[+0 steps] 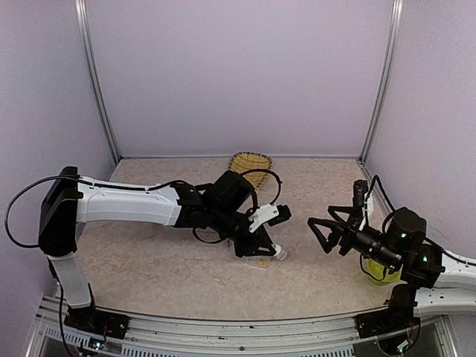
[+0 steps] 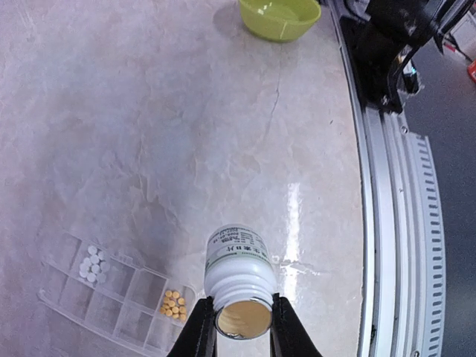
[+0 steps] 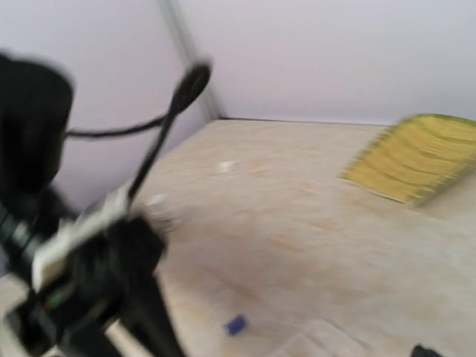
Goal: Sort the pills into containers
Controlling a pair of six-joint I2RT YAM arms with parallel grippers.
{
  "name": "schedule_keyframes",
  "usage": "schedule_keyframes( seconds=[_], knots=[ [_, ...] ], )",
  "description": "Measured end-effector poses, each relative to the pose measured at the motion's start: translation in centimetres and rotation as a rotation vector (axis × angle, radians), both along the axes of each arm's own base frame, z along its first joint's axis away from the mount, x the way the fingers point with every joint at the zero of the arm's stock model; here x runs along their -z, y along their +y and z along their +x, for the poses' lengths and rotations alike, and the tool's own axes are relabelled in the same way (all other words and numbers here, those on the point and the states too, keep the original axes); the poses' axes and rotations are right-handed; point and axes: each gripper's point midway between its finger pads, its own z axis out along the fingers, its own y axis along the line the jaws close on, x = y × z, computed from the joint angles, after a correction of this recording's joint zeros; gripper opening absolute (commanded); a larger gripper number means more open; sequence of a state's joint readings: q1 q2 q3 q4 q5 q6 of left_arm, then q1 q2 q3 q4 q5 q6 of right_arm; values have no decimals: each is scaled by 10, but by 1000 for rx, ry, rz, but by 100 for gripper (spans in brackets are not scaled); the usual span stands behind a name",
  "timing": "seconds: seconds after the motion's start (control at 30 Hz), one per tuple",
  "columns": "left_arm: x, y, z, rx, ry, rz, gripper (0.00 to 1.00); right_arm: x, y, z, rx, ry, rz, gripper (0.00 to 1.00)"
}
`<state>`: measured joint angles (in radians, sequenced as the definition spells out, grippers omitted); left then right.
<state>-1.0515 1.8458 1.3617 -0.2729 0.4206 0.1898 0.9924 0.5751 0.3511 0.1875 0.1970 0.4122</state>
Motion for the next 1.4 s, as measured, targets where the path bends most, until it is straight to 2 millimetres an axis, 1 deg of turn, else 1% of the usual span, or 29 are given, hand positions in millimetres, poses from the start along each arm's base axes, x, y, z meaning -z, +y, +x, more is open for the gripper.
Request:
schedule_keyframes(
  seconds=[0.07, 0.13, 0.17, 0.2, 0.37, 0.47, 0.57, 0.73, 0.77, 0.83, 1.07, 1.2, 1.23, 1.33, 1.37, 1.4],
  knots=[
    [20, 0, -3, 0, 14, 65, 9, 4, -9, 5, 56, 18, -5, 100],
    [34, 1, -5, -1, 21, 114, 10, 7, -18, 11, 114, 37, -3, 100],
    [34, 1, -4, -4, 17, 126, 11, 7, -22, 12, 136, 44, -1, 100],
    [43, 0, -6, -1, 20, 156, 11, 8, -27, 14, 163, 50, 4, 100],
    [53, -10, -9, 6, -8, 220, 13, -1, -48, 18, 256, 50, 53, 100],
    [61, -15, -14, 21, -23, 260, 13, -3, -54, 19, 284, 50, 66, 100],
    [73, -20, -20, 36, -29, 304, 14, 0, -56, 20, 298, 57, 63, 100],
    [94, -20, -28, 56, -26, 378, 20, 1, -56, 21, 303, 63, 61, 100],
    [96, -20, -29, 60, -26, 387, 22, 2, -56, 21, 303, 64, 60, 100],
    [94, -23, -28, 60, -33, 387, 26, 2, -55, 21, 303, 65, 57, 100],
    [94, -24, -29, 64, -45, 399, 50, 2, -55, 21, 302, 65, 58, 100],
    [94, -24, -28, 62, -51, 403, 62, 2, -56, 21, 302, 64, 58, 100],
    [94, -24, -28, 60, -55, 404, 68, 2, -56, 21, 302, 64, 58, 100],
    [93, -23, -23, 43, -68, 405, 73, 1, -56, 21, 303, 62, 62, 100],
    [91, -23, -20, 33, -70, 401, 77, 1, -56, 21, 302, 62, 62, 100],
    [87, -23, -18, 25, -75, 391, 83, 1, -56, 21, 302, 63, 61, 100]
  ],
)
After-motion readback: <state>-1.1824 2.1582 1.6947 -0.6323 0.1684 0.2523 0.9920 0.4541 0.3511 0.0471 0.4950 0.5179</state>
